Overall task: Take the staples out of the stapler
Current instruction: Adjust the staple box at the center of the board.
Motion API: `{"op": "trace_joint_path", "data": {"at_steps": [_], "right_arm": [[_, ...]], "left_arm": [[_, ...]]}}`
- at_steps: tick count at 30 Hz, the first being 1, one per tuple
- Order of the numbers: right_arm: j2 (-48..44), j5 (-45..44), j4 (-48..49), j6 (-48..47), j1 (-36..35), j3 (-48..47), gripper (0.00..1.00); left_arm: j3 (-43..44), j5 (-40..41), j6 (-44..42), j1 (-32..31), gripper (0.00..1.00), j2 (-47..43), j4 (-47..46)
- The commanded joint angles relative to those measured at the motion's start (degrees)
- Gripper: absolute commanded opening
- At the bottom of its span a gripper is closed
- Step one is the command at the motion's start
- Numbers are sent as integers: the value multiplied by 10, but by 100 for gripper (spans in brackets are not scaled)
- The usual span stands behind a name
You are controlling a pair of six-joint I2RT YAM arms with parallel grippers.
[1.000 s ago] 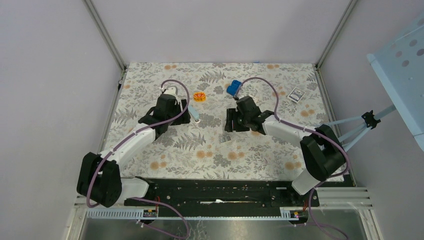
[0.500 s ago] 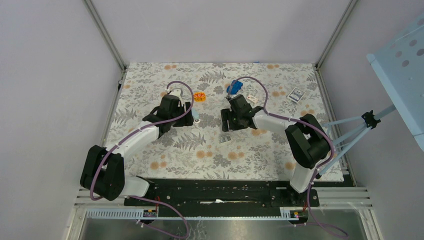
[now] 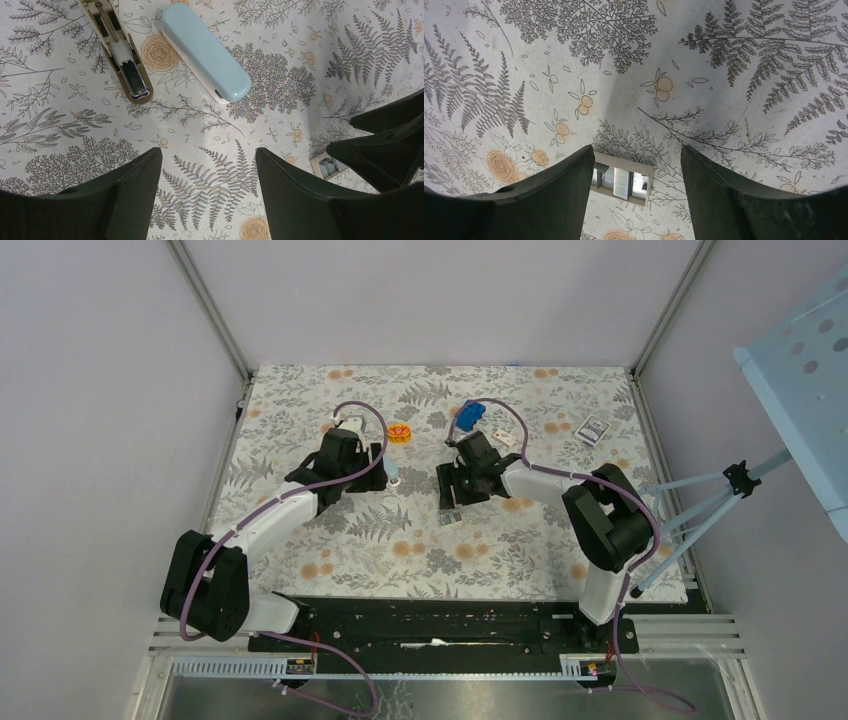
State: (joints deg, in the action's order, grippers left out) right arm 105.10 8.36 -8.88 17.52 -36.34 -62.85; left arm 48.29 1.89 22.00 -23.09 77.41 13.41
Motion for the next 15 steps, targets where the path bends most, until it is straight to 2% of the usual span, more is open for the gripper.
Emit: {"op": "trace_joint_path", "data": {"at_steps": [1,8,15], "right_arm": [[14,32,-9,-25,-5,-20,71],[7,30,-23,-42,-4,-9,61],[6,35,-28,-51,-4,2,61]], "left_arm": [[22,3,-8,-1,73,-6,-23],[22,4,-7,-1,73,-9,-24],[23,4,-7,-1,73,-8,-23]]}}
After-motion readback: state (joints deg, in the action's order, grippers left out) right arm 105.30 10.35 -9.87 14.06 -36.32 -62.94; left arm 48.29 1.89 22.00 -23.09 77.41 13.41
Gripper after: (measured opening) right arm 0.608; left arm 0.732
